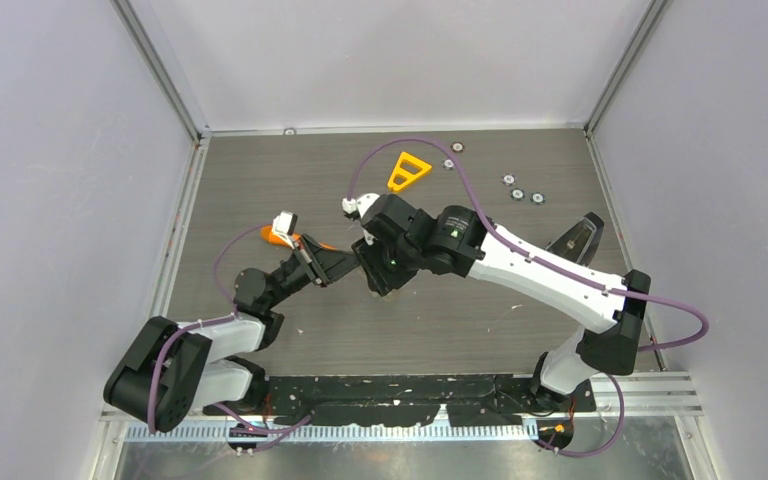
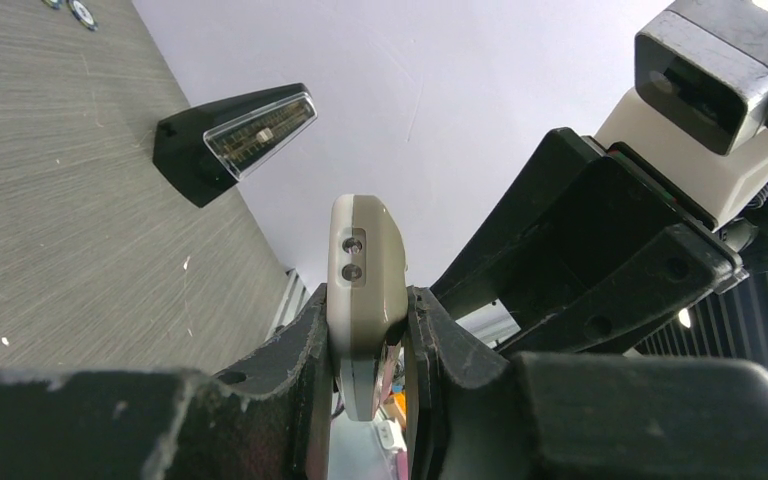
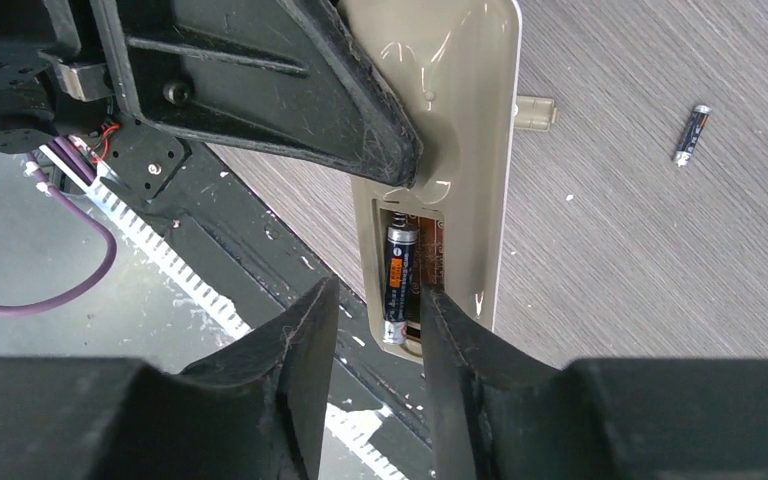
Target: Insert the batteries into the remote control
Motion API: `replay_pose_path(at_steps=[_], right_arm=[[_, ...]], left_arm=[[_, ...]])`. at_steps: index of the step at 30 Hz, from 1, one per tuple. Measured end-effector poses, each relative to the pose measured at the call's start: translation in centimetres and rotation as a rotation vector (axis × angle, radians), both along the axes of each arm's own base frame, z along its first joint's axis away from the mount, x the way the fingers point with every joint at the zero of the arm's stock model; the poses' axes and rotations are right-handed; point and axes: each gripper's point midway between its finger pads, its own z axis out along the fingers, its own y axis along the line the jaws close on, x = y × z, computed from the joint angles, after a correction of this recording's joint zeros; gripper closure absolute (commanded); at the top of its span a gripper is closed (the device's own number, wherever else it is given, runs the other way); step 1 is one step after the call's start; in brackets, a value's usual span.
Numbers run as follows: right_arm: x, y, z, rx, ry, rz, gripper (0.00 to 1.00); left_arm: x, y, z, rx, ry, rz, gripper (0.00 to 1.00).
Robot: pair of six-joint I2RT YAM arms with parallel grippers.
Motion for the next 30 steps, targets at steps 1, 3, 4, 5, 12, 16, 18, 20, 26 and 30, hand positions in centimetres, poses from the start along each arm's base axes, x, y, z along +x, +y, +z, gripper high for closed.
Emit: replay_pose_path(at_steps=[1,3,4,5,12,16,18,20,26,30], right_arm=[[0.0,0.0,0.1,0.003,0.001,-0.002,0.55],[0.0,0.1,0.2,0.01,0.002,-0.008,0.52],[0.0,0.2,0.3,0.014,0.002,-0.011,0.51],[0.0,0.2,0.4,0.019,0.002,-0.014,0.5],[0.2,0.2,3.4,0.155,-0.031,-0.043,0.29],[0.6,-2.1,6.7,0.312,-0.08,-0.113,0.19],[0.7,-3.7,8.3,0.4,-0.105,-0.167,0.15],[0.8,-5.1,9.4,0.486,-0.13,-0.231,0.13],[0.3,-5.8,9.4,0.667,-0.09,-0.331,0.09],[0.6,-4.4,8.6,0.747,-0.035,-0.361,0.1]], left_arm=[[0.0,0.0,0.0,-0.001,0.002,0.001,1.0],[0.1,0.0,0.1,-0.005,0.005,0.005,1.0],[0.2,0.1,0.1,-0.007,0.007,0.008,1.0],[0.2,0.1,0.1,-0.009,0.009,0.011,1.0],[0.4,0.3,0.8,-0.046,0.04,0.022,1.0],[0.4,0.5,1.4,-0.073,0.051,0.025,1.0],[0.4,0.7,1.9,-0.093,0.059,0.029,1.0],[0.4,0.9,2.4,-0.12,0.071,0.036,1.0],[1.3,1.7,5.0,-0.235,0.125,0.061,1.0],[1.9,2.2,6.9,-0.315,0.161,0.063,0.99]])
